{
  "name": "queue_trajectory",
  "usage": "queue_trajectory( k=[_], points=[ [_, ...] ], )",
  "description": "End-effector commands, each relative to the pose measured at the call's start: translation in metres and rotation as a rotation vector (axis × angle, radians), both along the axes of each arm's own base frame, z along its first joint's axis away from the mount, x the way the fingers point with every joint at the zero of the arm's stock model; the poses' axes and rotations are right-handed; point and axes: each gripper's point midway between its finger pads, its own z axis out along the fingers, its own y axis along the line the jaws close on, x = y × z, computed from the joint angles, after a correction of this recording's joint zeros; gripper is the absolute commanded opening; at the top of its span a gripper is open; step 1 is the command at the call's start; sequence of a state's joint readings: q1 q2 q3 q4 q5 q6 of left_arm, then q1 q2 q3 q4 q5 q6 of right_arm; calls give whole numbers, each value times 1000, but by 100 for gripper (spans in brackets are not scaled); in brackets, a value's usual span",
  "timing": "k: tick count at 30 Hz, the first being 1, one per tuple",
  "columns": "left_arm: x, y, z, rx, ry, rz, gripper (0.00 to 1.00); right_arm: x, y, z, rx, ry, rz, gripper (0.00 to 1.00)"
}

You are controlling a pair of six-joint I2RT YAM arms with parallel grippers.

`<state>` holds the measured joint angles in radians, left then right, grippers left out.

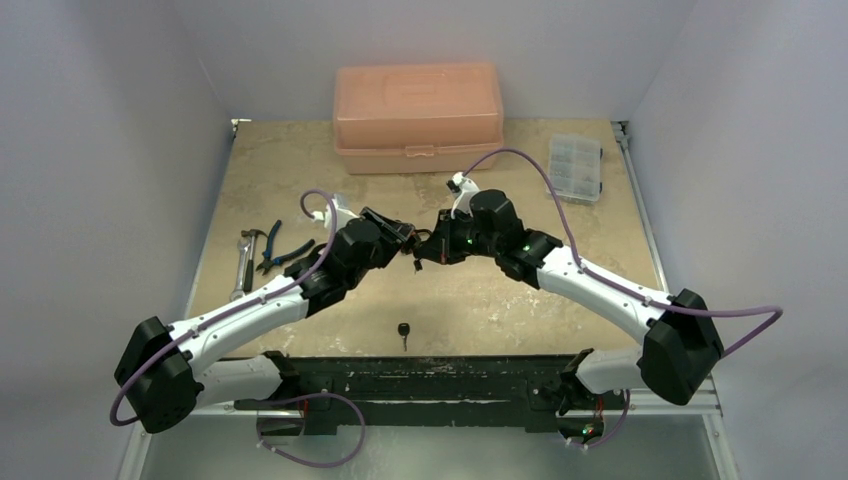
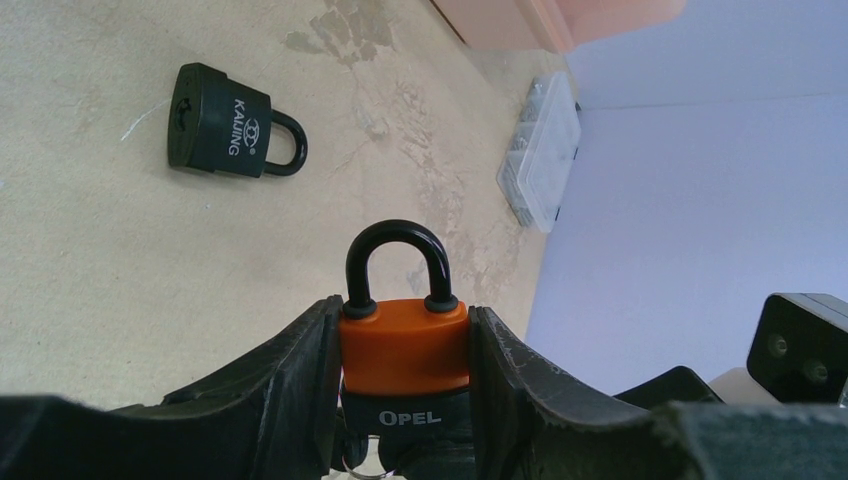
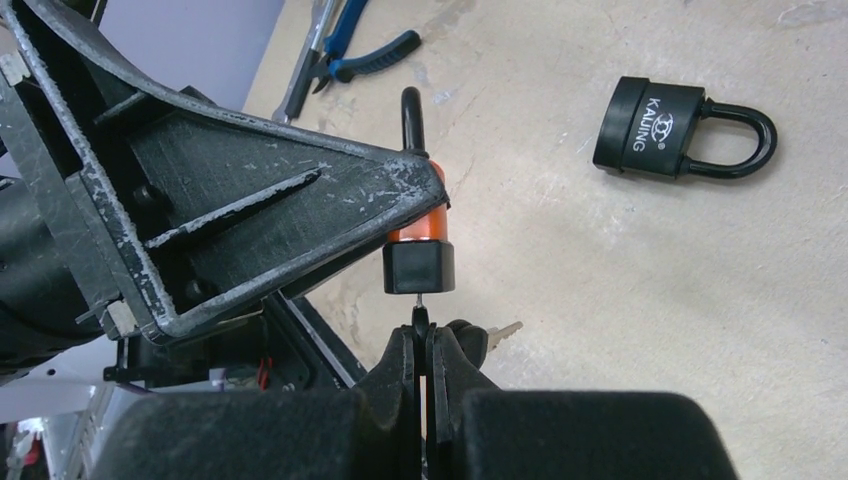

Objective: Unlock with the key

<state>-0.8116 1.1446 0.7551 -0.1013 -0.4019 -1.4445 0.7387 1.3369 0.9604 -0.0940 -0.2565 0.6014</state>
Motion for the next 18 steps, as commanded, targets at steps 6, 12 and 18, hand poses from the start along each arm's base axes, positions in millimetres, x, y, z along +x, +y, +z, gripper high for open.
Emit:
queue_trajectory(
  k=[6, 12, 18],
  points=[
    [-30, -50, 70, -202, -174, -246, 0, 39, 1, 57, 293, -62, -84, 0],
    [-35, -56, 88, -243, -246, -289, 0, 44, -3, 77, 347, -60, -78, 0],
    [-41, -57, 103, -261, -302, -312, 0, 48, -8, 93, 384, -68, -73, 0]
  ],
)
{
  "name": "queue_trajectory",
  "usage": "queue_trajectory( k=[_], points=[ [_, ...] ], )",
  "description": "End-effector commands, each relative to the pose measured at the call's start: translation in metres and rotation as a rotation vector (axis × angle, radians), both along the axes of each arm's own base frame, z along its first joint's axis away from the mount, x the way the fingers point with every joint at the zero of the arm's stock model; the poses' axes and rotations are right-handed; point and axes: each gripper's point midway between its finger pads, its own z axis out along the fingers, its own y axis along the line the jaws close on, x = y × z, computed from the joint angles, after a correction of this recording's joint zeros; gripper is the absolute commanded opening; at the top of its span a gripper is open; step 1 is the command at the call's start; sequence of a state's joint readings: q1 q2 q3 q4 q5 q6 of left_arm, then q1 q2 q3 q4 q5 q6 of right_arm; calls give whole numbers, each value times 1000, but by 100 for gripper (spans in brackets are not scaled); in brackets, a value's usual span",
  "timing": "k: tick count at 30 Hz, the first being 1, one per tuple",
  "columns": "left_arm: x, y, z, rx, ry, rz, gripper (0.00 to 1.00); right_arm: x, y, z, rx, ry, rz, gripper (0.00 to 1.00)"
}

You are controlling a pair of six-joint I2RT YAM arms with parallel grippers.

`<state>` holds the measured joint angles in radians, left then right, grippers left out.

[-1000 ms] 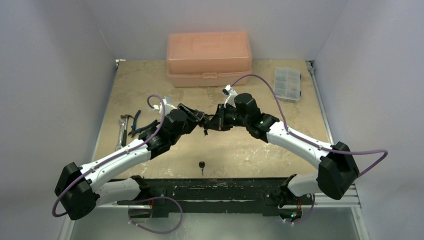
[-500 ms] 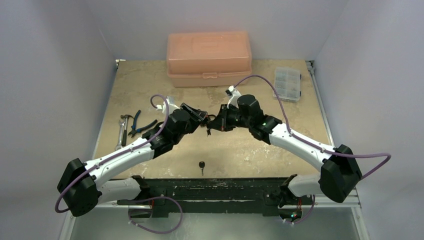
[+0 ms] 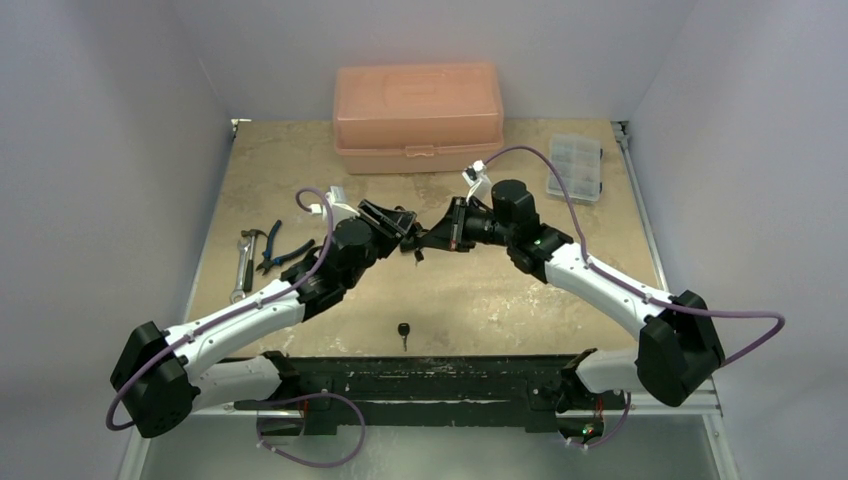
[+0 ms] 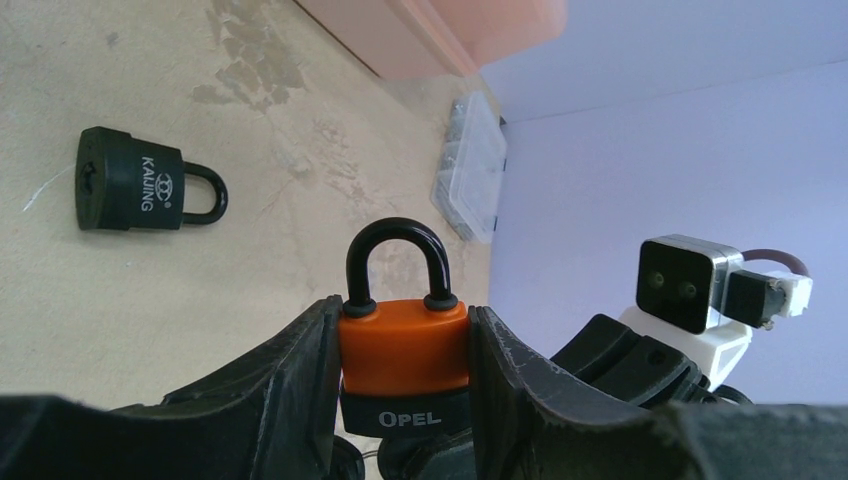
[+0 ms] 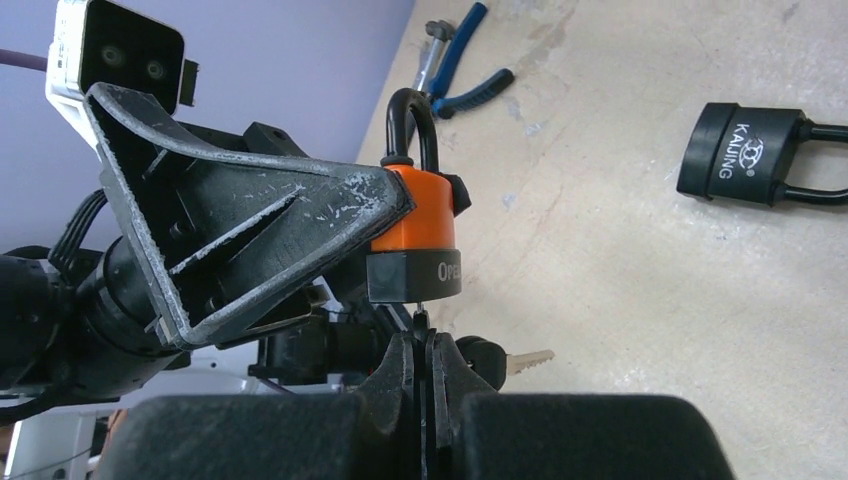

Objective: Unlock with the key

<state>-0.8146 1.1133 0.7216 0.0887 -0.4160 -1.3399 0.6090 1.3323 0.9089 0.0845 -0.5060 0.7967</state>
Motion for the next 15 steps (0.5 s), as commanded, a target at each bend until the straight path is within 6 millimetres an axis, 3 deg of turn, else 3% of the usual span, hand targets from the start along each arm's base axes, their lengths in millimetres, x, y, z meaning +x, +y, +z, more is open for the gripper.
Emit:
queue_trajectory(
  k=[1, 9, 13, 15],
  points=[
    [-51, -52, 72, -202, -151, -303, 0, 39, -4, 68, 143, -174, -123, 0],
    [-57, -49, 88, -236, -217, -318, 0, 34, -2, 76, 192, -173, -82, 0],
    [-50, -44, 80, -209, -180, -268, 0, 32, -6, 76, 123, -230, -57, 0],
    [-43, -38, 66, -171, -108, -211, 0, 33, -13, 71, 49, -276, -59, 9]
  ],
)
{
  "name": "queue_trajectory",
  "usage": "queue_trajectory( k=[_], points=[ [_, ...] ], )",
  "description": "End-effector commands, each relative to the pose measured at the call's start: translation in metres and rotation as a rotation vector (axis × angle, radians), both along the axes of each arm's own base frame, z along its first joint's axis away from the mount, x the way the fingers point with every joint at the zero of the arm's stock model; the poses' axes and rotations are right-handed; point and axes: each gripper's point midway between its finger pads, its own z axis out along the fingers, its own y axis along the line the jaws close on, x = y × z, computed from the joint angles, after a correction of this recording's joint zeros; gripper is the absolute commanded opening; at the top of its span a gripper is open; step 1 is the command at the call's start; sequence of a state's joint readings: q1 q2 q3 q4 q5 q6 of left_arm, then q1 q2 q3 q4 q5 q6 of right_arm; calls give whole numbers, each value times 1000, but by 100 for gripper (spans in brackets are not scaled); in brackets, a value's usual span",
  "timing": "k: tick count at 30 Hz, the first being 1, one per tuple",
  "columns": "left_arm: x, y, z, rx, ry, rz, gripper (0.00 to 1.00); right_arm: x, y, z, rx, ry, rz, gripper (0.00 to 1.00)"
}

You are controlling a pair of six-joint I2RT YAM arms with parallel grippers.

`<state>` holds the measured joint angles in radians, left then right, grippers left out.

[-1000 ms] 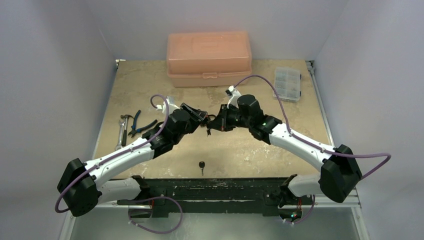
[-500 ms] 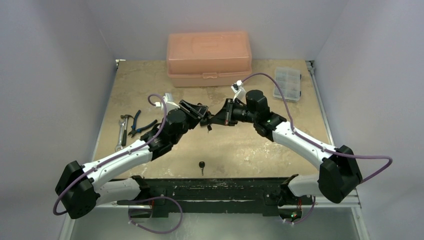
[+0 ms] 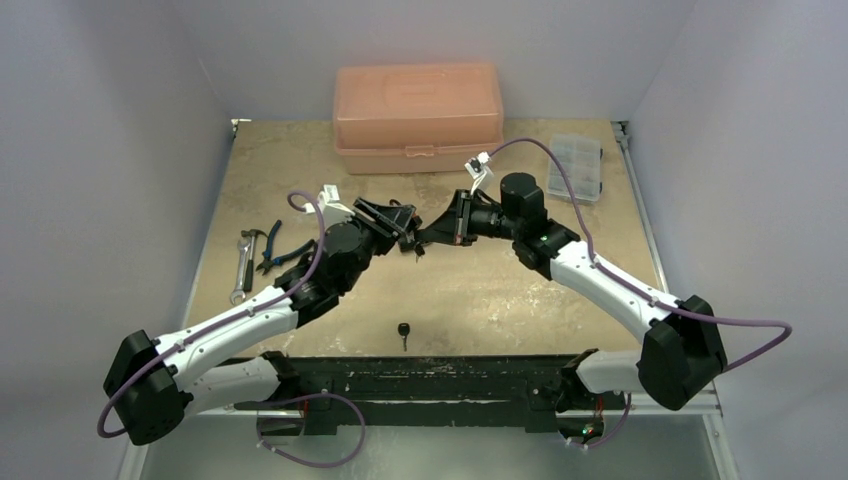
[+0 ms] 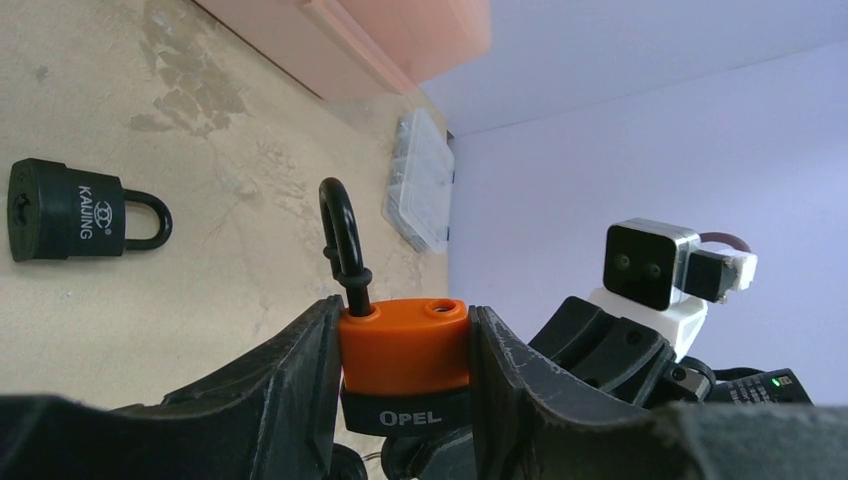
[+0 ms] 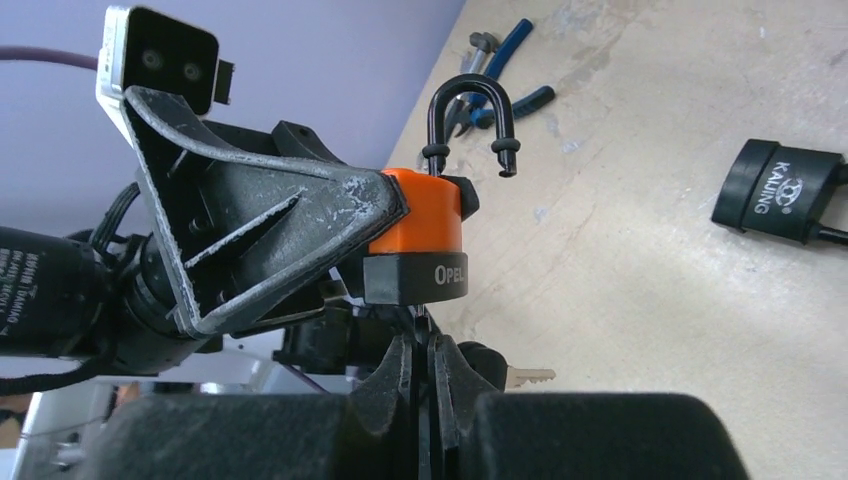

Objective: Unlock with the key

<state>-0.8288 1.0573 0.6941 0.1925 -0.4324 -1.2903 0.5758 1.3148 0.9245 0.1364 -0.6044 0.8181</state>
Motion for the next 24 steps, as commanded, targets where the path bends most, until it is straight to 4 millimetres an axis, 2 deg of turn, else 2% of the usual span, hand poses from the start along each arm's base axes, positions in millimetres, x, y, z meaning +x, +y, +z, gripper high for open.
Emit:
queue_trajectory(
  k=[1, 4, 7, 9, 12, 14, 18, 19, 24],
  points=[
    [-36, -36, 23, -79, 54, -172, 0, 35, -15, 41, -55, -260, -127, 15],
    [-29, -25, -11, -8, 164, -88, 0, 30, -24, 33, -120, -295, -121, 30],
    [-25, -26, -26, -20, 198, -64, 0, 24, -33, 24, -171, -314, -116, 38],
    [-23, -29, -31, -28, 219, -53, 0, 15, -34, 20, -167, -315, -88, 43],
    [-18, -32, -31, -24, 227, -42, 0, 8, -39, 10, -176, -309, -90, 60],
    [-17, -35, -33, -21, 230, -46, 0, 6, -42, 3, -184, -298, -101, 67],
    [-16, -39, -38, -14, 244, -56, 0, 10, -44, -5, -203, -288, -121, 72],
    [-14, -42, -32, -35, 228, -62, 0, 10, -43, -5, -206, -289, -119, 72],
    [-13, -43, -29, -46, 222, -57, 0, 9, -41, -14, -232, -292, -110, 72]
  ],
)
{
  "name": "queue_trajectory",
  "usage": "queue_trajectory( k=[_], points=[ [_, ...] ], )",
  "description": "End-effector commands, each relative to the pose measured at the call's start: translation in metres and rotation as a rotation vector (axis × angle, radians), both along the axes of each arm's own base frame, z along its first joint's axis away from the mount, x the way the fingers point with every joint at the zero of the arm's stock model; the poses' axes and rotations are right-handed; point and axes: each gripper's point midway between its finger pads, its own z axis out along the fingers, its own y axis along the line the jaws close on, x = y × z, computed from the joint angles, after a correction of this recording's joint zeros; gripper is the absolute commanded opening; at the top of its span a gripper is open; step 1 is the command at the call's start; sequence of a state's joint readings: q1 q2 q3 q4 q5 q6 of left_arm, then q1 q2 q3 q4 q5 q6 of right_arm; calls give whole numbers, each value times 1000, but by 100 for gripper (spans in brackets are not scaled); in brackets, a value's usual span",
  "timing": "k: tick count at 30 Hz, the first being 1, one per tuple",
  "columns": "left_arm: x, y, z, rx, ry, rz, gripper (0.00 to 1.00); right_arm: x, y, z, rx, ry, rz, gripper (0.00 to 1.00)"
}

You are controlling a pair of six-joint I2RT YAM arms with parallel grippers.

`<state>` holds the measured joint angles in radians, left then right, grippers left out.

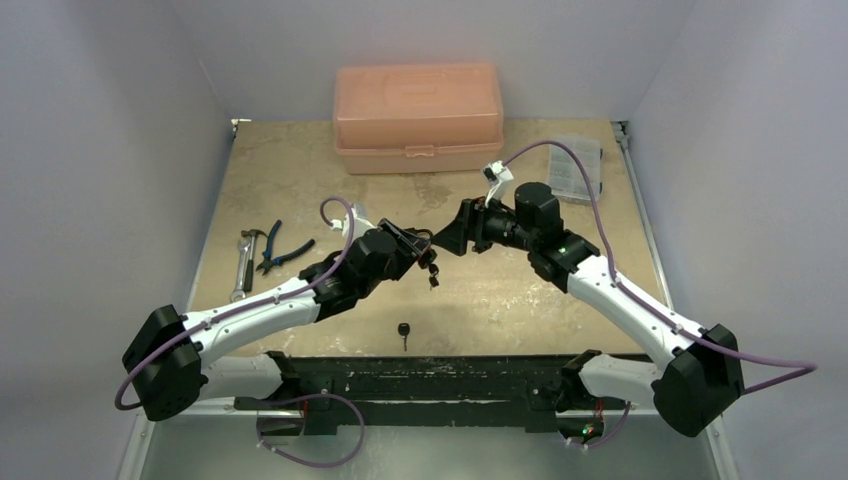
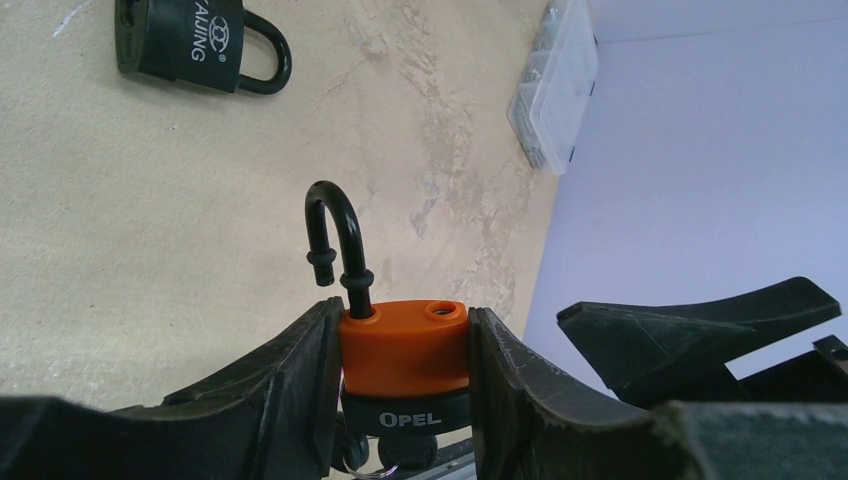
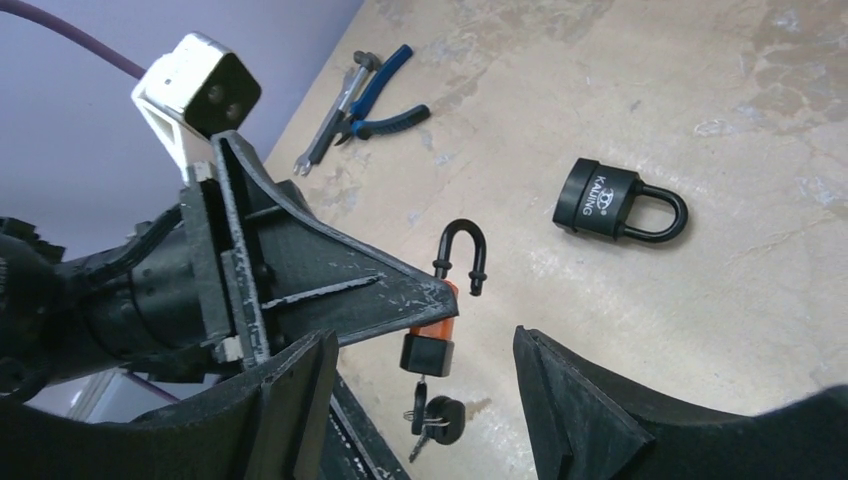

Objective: Unlock with the key

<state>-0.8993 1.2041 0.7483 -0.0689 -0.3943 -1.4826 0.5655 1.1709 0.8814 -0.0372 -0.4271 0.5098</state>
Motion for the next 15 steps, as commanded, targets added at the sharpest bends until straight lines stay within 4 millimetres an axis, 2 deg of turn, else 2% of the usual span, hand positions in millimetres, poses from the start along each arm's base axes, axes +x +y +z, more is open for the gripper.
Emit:
queue_trajectory(
  k=[1, 7, 15],
  points=[
    [11, -16, 54, -145, -88, 10, 0, 3, 1, -1, -19, -57, -9, 72],
    [14, -16, 54, -184, -65, 42, 0, -4, 2, -9, -1, -52, -32, 70],
    [15, -23, 55, -214, -54, 31, 0, -9, 16, -9, 1, -70, -31, 68]
  ],
)
